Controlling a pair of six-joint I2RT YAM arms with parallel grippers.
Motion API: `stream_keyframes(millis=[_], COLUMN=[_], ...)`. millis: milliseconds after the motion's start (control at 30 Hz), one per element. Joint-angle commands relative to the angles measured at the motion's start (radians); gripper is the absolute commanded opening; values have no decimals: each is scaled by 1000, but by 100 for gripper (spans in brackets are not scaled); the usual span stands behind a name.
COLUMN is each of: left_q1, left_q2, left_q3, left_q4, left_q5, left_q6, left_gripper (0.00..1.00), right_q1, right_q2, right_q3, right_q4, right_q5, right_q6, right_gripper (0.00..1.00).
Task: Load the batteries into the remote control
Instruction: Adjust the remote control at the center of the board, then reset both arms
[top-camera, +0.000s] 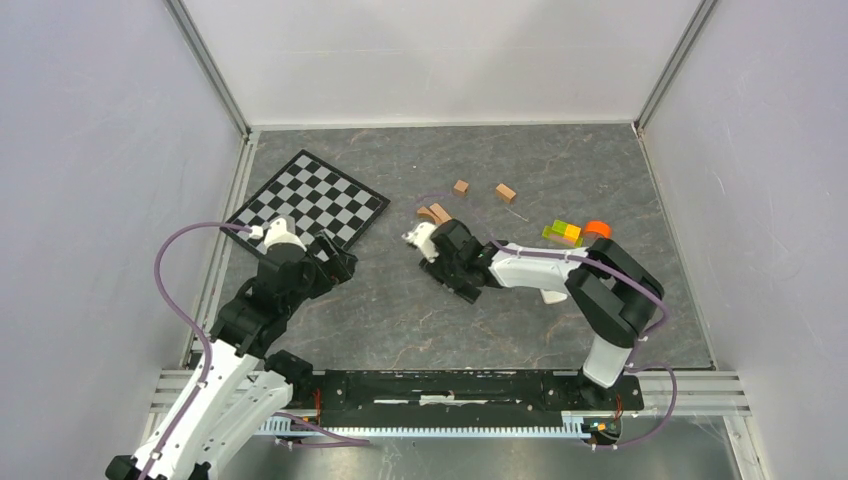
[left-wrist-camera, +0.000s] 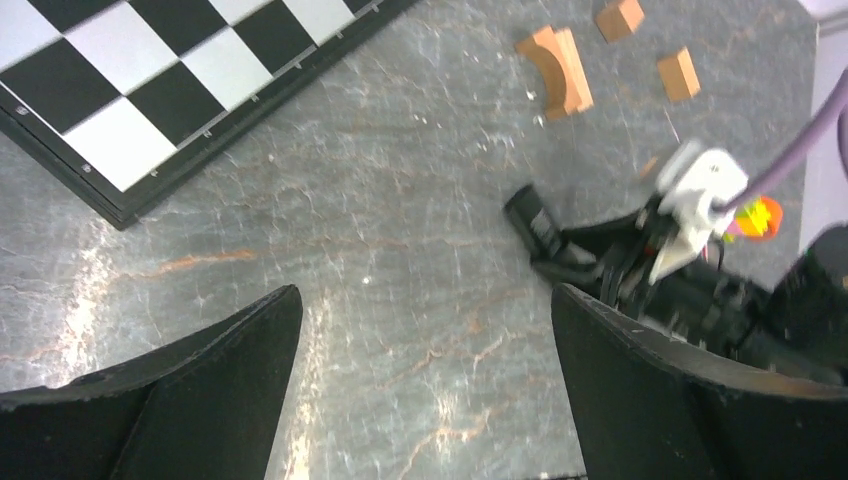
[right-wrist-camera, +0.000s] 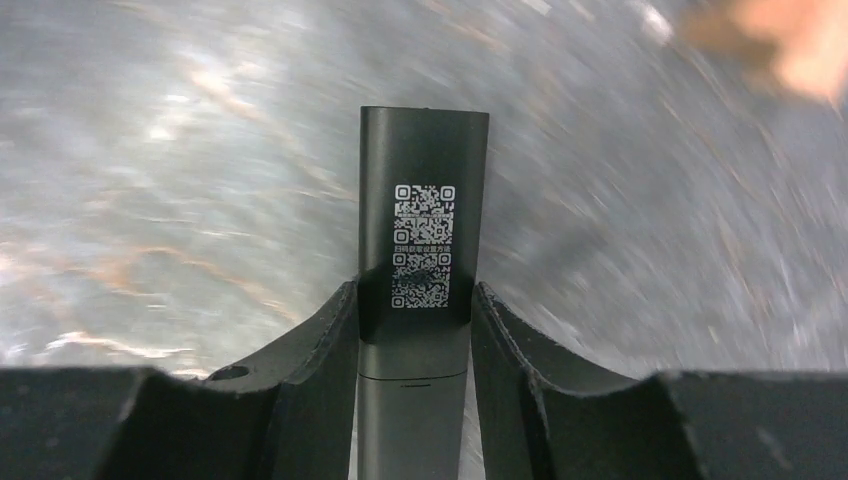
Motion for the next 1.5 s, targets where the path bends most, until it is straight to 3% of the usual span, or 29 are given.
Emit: stream_keyframes(millis=[0,200,400,667,900,967,1100,1233,1367,1467], left_q1=[3,4,4,3,4,4,4,4,4,3], left_q2=[-11,-28,-23,-20,-31,-33,-47,-73,-104,-120], left_q3=[67,61,68,105,267,340,487,598,696,764], left_q4=[-91,-91,-92,-120,-248,-313,-410,-465,-532,-585], left_q5=[106,204,214,186,140,115,80,56,-36,-85], left_q6=[77,51,35,43,149,179,237,256,257,268], left_gripper=[100,100,100,100,100,100,100,100,100,100], right_q1=[-87,-182,-222,-233,-234,-234,-234,-234,-234,-234], right_q2=[-100,-199,-246,-393,-770,-934,-1202,-1369,-1456,-1433], right_q3=[-98,-223,-306,-323,-348,-356,-291,-142,17,138], right_q4=[45,-19,5,-4,-153,-234,-418,-574,-643,-703], right_q5=[302,385,344,338,459,554,730,863,959,1014], right_q6=[241,432,465,522,522,530,541,530,476,510], right_gripper=[29,31,38,79,87,95,98,98,98,98])
